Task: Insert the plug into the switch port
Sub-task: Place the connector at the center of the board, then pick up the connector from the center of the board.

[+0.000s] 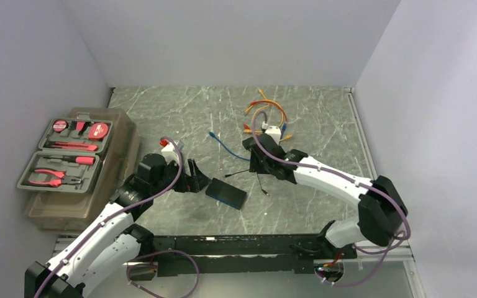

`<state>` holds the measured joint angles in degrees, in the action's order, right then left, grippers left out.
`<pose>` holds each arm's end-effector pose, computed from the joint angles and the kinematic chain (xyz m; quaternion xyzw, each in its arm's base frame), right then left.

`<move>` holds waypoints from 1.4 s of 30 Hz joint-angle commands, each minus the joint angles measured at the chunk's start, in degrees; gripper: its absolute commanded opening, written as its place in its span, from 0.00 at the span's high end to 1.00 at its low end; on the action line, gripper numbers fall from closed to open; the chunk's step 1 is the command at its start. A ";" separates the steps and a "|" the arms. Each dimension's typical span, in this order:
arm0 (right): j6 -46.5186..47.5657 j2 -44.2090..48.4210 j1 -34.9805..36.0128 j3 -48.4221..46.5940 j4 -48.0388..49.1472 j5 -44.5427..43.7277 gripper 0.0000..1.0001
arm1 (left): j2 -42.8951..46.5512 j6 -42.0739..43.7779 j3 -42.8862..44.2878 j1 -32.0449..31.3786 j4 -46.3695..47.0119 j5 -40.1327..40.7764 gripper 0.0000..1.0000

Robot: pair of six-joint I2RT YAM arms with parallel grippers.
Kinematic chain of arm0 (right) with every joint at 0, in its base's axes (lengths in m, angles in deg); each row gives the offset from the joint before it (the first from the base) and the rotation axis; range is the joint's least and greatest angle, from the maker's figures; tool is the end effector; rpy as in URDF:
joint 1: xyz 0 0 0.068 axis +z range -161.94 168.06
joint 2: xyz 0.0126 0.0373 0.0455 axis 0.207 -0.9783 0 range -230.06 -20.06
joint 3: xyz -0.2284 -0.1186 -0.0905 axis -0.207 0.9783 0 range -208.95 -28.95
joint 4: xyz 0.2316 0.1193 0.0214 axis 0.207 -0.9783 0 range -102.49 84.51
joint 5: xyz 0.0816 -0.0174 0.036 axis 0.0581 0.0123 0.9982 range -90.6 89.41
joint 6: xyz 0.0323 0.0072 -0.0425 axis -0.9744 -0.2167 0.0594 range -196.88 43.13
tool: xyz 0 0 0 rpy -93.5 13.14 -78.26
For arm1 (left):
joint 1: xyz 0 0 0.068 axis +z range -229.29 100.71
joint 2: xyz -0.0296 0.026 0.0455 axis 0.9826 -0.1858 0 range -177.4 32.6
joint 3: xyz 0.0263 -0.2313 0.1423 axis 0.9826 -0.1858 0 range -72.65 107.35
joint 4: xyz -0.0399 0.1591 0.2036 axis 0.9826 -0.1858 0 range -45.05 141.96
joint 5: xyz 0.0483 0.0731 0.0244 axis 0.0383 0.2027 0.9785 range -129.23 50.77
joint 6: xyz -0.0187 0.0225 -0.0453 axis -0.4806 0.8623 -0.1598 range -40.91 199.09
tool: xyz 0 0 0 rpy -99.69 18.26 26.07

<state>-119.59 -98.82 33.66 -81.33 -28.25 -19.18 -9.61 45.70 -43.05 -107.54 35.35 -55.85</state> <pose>0.2076 0.1958 0.2359 0.0330 0.9259 0.1314 0.3525 0.1460 -0.0900 0.2433 0.0348 0.8559 -0.3635 0.3661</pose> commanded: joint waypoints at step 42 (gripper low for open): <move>8.59 -17.37 -3.67 -0.63 3.07 6.44 0.69 | 1.55 3.09 1.76 0.14 0.17 0.98 0.01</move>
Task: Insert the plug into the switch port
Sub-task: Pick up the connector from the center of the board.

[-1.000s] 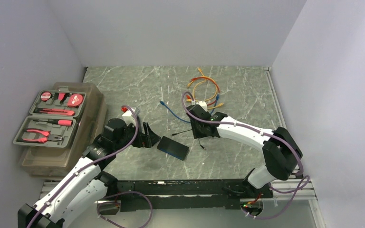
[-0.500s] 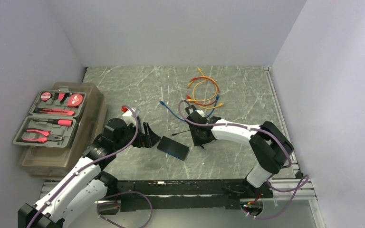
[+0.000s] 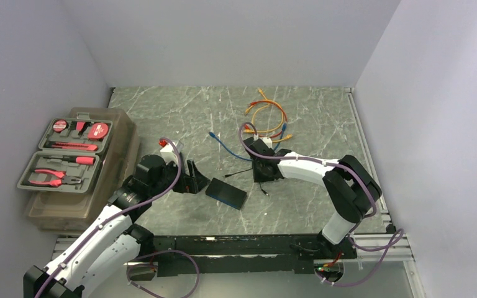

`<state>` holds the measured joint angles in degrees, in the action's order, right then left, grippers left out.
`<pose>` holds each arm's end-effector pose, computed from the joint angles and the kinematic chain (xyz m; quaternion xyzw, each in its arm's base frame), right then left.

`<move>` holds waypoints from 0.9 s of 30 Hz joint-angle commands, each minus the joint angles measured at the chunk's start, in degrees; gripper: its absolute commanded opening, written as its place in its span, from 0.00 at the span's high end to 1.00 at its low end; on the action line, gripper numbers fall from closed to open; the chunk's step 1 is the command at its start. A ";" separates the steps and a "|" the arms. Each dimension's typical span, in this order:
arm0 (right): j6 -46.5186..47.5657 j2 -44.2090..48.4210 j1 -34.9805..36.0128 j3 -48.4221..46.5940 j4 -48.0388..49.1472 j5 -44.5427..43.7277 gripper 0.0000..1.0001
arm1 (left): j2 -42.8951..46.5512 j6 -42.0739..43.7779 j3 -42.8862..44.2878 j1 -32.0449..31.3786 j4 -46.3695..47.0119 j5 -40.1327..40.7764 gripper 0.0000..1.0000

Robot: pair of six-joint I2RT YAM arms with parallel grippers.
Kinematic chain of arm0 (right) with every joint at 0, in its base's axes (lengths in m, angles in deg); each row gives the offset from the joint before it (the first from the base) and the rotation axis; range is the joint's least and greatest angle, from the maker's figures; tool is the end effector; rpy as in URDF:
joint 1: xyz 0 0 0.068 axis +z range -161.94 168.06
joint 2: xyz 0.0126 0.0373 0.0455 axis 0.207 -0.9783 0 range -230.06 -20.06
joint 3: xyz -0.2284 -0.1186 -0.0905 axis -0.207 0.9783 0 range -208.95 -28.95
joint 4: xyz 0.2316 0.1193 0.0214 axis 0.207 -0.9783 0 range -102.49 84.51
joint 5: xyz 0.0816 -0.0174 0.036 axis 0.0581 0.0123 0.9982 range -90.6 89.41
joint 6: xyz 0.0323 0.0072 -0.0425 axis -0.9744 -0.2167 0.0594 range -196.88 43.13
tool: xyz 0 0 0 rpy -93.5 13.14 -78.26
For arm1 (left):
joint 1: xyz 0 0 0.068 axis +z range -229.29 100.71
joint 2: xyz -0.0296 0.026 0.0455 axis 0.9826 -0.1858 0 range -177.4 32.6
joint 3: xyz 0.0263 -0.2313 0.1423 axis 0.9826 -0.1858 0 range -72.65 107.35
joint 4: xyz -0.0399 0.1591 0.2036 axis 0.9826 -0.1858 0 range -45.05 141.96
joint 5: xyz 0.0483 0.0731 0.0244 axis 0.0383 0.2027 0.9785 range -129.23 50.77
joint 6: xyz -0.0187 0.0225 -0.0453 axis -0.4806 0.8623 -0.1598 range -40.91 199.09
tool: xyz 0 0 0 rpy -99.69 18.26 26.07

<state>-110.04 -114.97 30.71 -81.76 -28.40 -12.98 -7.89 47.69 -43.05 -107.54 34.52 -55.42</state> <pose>0.2336 0.2048 0.1583 -0.0570 0.9692 0.0490 0.2344 0.1420 -0.0876 0.2463 0.0488 0.8517 -0.3573 0.3802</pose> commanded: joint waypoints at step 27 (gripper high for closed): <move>-10.85 17.17 -0.98 -0.26 10.52 2.15 1.00 | 1.73 -1.92 -0.46 0.18 12.51 -10.78 0.01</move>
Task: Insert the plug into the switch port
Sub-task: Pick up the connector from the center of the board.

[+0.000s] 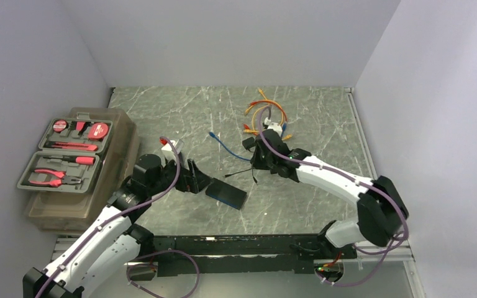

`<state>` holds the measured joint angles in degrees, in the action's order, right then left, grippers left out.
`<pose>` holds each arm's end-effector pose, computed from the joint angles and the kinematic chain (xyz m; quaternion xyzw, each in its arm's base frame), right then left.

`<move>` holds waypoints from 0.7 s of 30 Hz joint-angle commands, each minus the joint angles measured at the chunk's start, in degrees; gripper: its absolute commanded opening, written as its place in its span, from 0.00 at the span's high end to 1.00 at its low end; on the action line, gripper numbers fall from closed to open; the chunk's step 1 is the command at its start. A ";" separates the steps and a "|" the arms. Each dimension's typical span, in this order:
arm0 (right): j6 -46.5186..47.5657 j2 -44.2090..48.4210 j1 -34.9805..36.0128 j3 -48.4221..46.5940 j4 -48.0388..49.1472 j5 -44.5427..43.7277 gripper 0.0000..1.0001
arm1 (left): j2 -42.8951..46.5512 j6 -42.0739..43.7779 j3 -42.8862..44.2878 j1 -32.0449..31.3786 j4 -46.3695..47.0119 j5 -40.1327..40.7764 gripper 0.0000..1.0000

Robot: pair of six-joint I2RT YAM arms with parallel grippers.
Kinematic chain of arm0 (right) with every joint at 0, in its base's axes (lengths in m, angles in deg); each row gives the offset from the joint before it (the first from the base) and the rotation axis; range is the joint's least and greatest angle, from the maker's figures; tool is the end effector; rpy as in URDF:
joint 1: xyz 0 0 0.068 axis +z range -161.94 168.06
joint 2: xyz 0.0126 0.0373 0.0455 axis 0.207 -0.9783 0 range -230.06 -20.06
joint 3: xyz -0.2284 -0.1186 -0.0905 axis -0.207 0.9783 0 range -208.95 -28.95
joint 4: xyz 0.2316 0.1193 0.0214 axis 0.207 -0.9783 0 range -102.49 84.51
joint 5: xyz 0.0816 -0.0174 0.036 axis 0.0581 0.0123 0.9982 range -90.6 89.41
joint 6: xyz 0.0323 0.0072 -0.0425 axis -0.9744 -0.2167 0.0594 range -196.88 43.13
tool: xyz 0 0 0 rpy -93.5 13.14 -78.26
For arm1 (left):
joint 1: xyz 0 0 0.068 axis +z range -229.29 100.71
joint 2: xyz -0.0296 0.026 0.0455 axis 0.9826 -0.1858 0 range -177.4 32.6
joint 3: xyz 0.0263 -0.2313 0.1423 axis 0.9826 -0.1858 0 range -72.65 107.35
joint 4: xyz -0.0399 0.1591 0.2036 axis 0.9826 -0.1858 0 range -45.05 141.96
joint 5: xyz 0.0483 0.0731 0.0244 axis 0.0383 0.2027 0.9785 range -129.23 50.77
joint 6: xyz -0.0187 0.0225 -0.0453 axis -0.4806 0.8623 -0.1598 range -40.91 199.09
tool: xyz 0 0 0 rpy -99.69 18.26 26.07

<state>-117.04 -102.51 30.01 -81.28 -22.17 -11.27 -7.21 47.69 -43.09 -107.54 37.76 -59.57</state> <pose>0.2290 0.1970 0.2248 0.0198 0.9262 0.1755 0.3331 0.1412 -0.0899 0.2537 0.0728 0.8299 -0.3938 0.3885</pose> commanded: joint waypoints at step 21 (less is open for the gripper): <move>-12.84 17.84 -0.34 3.78 24.02 8.52 1.00 | -10.64 -15.78 -8.55 0.13 53.23 -23.16 0.01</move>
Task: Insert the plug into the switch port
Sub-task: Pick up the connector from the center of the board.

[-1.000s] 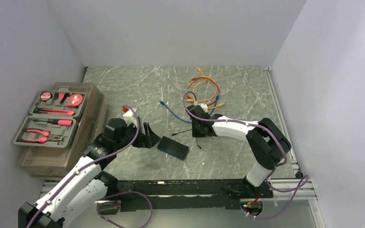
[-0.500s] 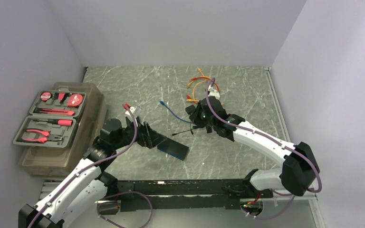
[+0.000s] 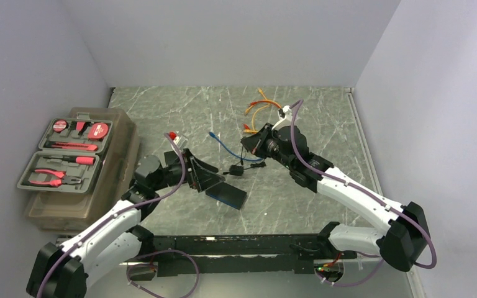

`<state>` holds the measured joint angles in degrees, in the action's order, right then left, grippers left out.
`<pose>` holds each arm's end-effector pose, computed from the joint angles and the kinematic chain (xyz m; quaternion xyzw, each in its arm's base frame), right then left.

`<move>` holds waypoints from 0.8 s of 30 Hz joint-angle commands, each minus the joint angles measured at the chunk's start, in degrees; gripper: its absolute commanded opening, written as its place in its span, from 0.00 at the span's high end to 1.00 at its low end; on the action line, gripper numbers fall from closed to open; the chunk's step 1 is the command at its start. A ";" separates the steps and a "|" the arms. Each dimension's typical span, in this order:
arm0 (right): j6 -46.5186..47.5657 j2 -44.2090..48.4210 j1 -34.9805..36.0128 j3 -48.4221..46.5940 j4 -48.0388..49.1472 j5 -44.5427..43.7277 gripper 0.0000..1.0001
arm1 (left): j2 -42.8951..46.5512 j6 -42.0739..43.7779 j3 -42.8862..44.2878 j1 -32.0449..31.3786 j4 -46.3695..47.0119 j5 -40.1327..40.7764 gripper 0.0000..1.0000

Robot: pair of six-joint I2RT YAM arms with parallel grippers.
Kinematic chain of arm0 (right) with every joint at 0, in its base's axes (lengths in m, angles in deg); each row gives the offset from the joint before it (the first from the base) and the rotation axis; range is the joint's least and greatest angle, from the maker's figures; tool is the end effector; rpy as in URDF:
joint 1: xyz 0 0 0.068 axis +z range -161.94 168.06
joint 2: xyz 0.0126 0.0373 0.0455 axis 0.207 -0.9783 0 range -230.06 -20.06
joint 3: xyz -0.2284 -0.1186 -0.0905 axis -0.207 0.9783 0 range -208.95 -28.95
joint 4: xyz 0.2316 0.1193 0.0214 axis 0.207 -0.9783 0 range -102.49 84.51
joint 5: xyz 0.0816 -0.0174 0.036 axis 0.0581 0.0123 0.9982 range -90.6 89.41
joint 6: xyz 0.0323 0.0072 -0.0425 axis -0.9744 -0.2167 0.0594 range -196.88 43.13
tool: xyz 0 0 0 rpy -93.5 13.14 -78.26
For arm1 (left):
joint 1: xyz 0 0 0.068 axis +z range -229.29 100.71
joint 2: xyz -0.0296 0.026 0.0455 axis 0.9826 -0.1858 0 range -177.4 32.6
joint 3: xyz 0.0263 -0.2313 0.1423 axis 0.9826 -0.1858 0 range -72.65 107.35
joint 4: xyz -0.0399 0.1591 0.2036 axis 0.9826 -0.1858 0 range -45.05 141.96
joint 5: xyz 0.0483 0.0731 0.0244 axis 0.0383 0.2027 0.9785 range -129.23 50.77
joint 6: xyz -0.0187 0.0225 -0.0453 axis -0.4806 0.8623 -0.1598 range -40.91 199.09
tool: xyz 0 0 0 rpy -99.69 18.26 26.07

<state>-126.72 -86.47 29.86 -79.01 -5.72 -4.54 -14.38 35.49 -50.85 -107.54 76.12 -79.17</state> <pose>0.2038 0.1790 0.3128 0.0767 0.7978 0.4092 0.4361 0.1553 -0.1094 0.2549 0.1477 0.6964 -0.5837 0.3905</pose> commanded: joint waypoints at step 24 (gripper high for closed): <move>-11.63 0.55 -0.06 2.80 17.83 11.66 1.00 | -25.49 -17.40 -1.11 -2.99 52.30 -10.40 0.20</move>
<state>-136.88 -87.37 29.86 -76.37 6.55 4.95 -38.86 19.80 -53.65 -109.99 120.92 -87.85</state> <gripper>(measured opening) 0.009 0.811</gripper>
